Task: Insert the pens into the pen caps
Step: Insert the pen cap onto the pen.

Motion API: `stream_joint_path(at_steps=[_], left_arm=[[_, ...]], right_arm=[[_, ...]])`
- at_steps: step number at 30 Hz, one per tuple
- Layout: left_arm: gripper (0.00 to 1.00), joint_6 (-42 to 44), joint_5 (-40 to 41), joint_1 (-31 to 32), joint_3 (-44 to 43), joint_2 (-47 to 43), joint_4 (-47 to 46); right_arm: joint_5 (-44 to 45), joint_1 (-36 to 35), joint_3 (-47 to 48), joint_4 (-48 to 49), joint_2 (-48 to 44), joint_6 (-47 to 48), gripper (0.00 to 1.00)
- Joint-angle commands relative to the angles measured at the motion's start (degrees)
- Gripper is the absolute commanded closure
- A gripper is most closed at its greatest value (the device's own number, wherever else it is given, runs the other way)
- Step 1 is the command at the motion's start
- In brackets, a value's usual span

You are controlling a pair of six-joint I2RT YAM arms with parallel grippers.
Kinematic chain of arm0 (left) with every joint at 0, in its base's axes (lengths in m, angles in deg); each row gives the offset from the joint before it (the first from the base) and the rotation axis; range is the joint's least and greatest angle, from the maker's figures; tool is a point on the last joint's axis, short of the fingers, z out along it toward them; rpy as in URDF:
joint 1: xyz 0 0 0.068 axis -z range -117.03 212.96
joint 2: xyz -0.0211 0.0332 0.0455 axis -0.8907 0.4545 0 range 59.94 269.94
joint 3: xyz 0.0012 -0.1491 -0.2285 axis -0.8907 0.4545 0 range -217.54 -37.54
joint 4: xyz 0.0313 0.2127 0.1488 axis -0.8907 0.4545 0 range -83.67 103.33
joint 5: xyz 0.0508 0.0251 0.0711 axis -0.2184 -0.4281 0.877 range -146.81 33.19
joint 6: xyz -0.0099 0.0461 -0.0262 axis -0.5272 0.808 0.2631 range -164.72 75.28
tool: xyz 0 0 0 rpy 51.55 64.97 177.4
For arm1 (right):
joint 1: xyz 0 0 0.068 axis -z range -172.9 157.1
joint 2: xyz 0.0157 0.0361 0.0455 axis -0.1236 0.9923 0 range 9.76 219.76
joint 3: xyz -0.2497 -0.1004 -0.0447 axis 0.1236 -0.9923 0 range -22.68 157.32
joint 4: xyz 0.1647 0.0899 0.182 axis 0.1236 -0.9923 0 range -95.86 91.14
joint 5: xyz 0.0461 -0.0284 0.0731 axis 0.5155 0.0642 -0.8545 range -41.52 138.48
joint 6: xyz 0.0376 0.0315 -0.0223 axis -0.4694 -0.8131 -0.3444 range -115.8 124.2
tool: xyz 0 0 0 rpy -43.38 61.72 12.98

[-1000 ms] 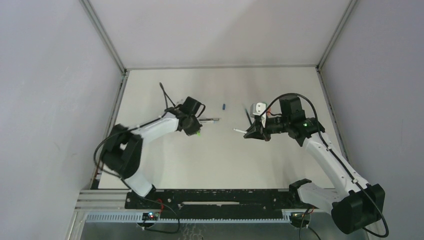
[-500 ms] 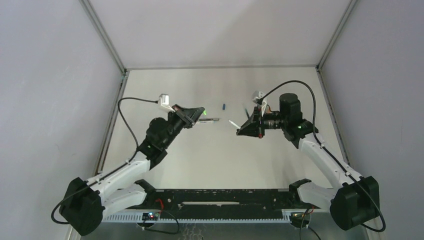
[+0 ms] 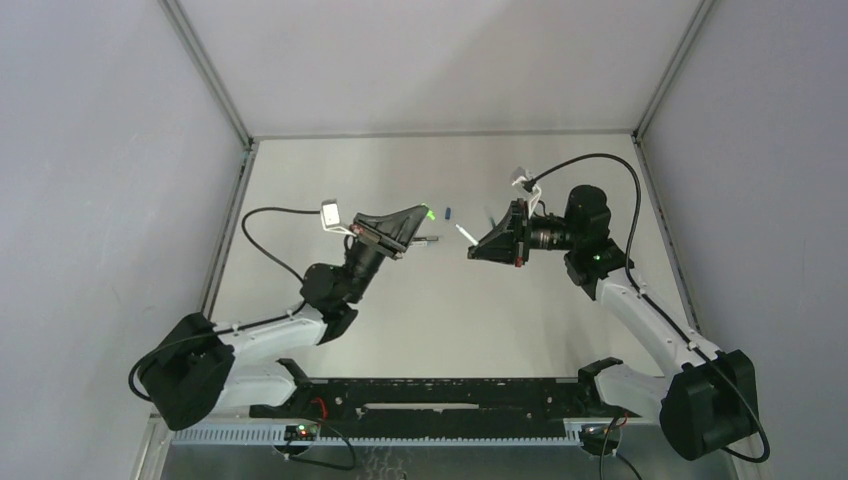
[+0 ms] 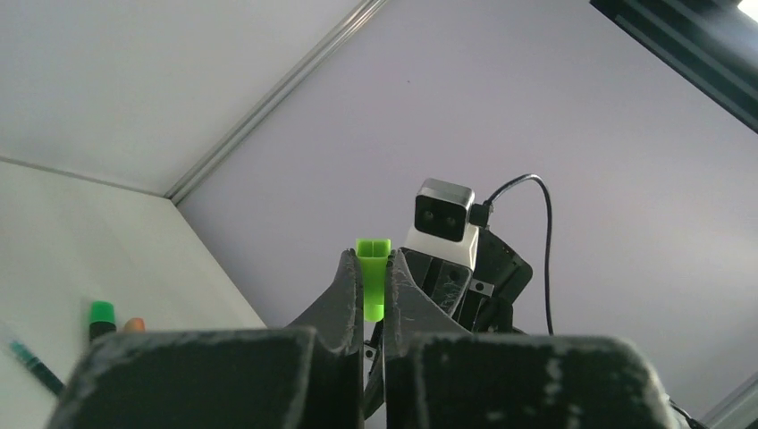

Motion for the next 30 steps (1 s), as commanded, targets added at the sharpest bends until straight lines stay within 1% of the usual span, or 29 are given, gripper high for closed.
stream_joint_path(at_steps=[1,9,18,30], left_arm=[[1.0,1.81,2.29,2.13,-3.51,1.57,-7.14],[1.0,2.32,2.64,3.72,-5.48,4.09,-7.57],[1.0,1.69,2.41,4.76,-6.41,6.39,-7.85],[1.0,0.43,2.21,5.81,-6.71,7.43,-8.29]], right_arm=[[-2.94,-0.09,0.26,5.88,-1.26,-4.81,1.0],[-2.82,-2.16,0.26,6.33,-0.71,-5.04,1.0],[-2.36,-2.27,0.26,7.38,-0.91,-6.75,1.0],[0.07,-1.39,0.26,5.27,-0.98,-5.56,1.0]])
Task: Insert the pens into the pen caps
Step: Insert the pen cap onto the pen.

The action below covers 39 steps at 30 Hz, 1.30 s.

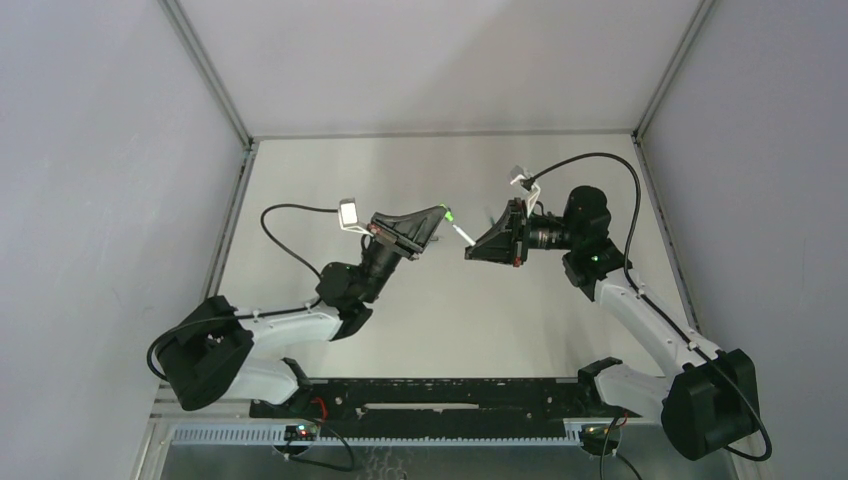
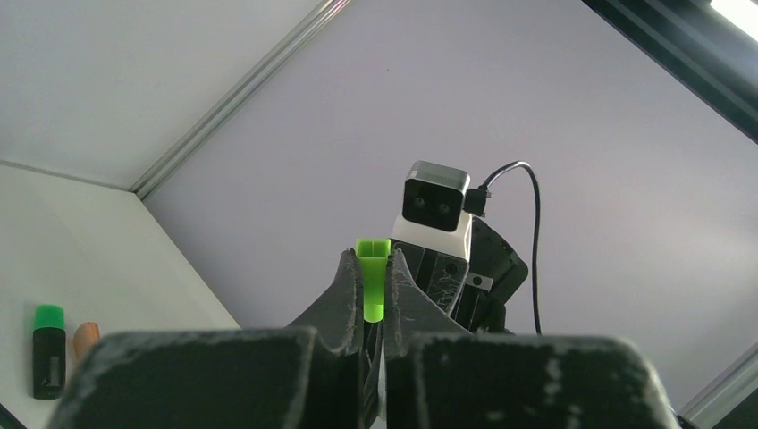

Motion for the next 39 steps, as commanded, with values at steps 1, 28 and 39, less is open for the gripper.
stream_joint_path(at_steps=[1,28,39], left_arm=[[1.0,-0.03,-0.09,0.52,-2.97,-0.16,-2.66],[1.0,-1.94,-0.89,1.44,-3.28,0.96,-2.77],[1.0,-4.21,-1.88,2.25,-3.43,2.17,-2.71]], right_arm=[[1.3,0.43,0.23,0.16,-1.02,-0.24,1.0],[3.44,1.02,0.26,-1.15,-1.15,0.31,1.0],[4.39,1.41,0.26,-1.81,-1.41,1.68,1.0]])
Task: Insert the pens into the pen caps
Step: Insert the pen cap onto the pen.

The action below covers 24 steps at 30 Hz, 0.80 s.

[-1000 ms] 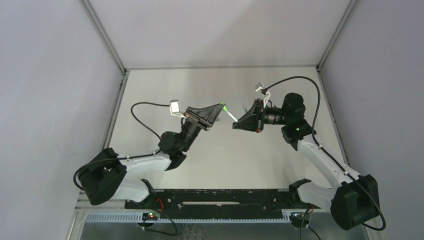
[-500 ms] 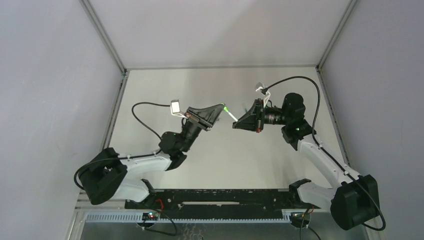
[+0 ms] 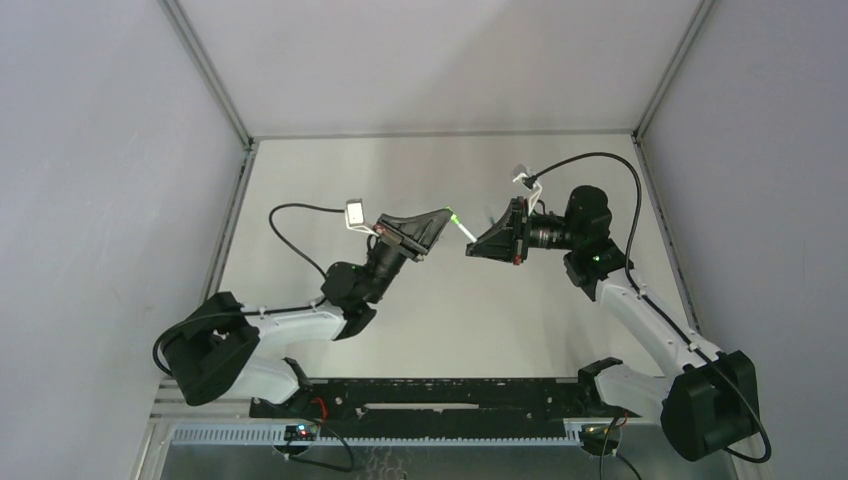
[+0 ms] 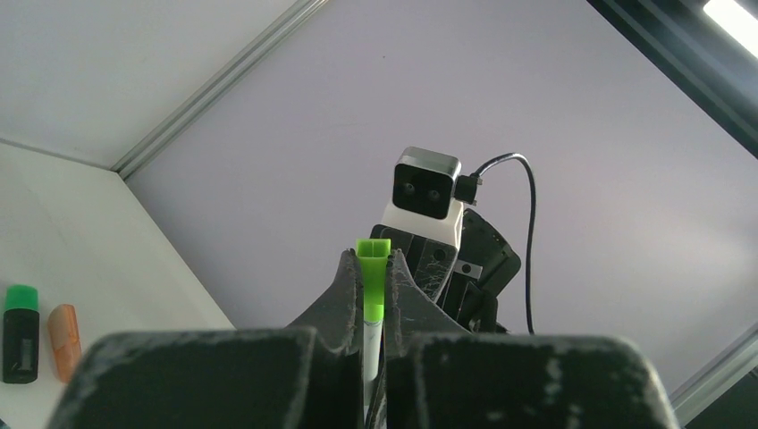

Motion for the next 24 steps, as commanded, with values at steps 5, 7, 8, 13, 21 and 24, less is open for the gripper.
stream_joint_path(at_steps=[5,7,8,13,21,24], left_arm=[[1.0,-1.45,0.67,3.71,-2.02,1.33,-2.31],[1.0,-1.28,1.66,5.07,-2.32,2.38,-2.04],[1.0,-1.53,1.73,5.64,-2.71,3.11,-2.02],[1.0,-4.41,-1.87,6.73,-4.34,6.5,1.32],[1.0,-4.4,-13.53,7.78,-1.72,5.29,15.18],[1.0,0.56,-12.62,10.02,-2.47,4.71,21.48]], right_arm=[[3.46,0.85,0.26,-1.48,-1.7,4.29,1.0],[4.37,0.77,0.27,-1.82,-1.8,5.38,1.0],[4.76,0.64,0.27,-1.99,-1.87,5.76,1.0],[5.1,0.74,0.27,-2.29,-2.4,7.03,1.0],[5.4,2.34,0.22,-2.6,-2.87,7.56,1.0],[5.19,2.35,0.2,-2.18,-2.65,6.19,1.0]])
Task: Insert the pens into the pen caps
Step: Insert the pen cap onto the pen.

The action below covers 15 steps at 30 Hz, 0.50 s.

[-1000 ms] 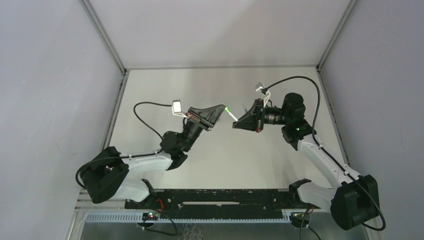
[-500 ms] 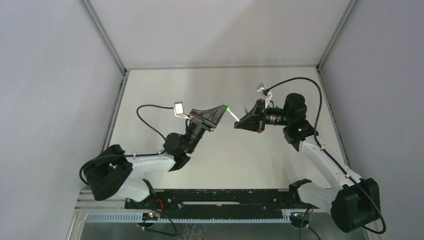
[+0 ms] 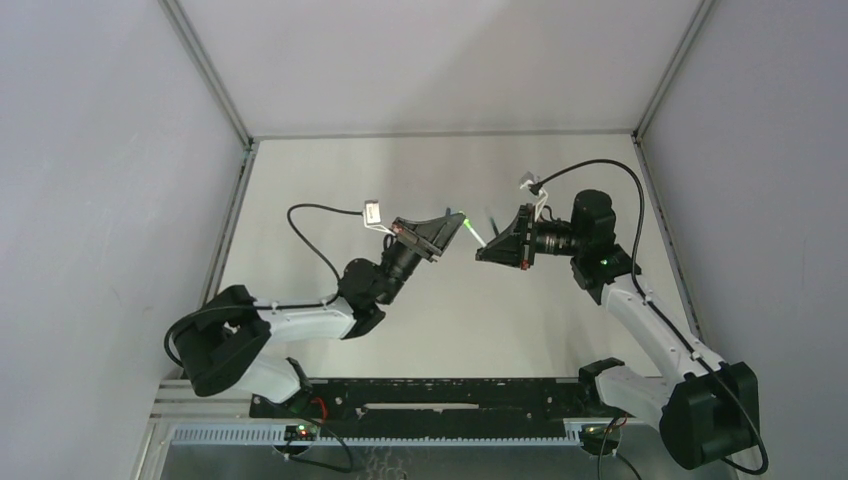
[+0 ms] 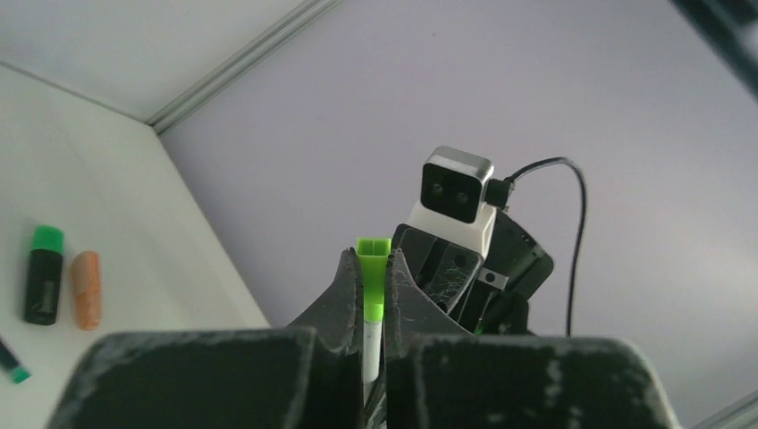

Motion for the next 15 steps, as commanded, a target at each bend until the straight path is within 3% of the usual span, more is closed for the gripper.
stream_joint_path(at_steps=[1,5,11,15], left_arm=[[1.0,5.48,-15.95,7.63,-0.75,0.14,19.73],[1.0,7.07,-13.29,8.99,-2.05,0.78,22.43],[1.0,-1.32,-11.58,9.59,-1.01,4.9,9.71],[1.0,0.63,-16.31,10.67,-4.12,5.33,16.51]], right_arm=[[3.74,-0.25,1.47,6.59,-0.2,-0.68,1.0],[3.99,-0.19,0.1,9.88,-0.04,-3.64,1.0],[4.6,-0.45,-1.67,13.45,0.25,-5.7,1.0],[7.06,0.91,-1.38,11.39,-0.46,-3.29,1.0]])
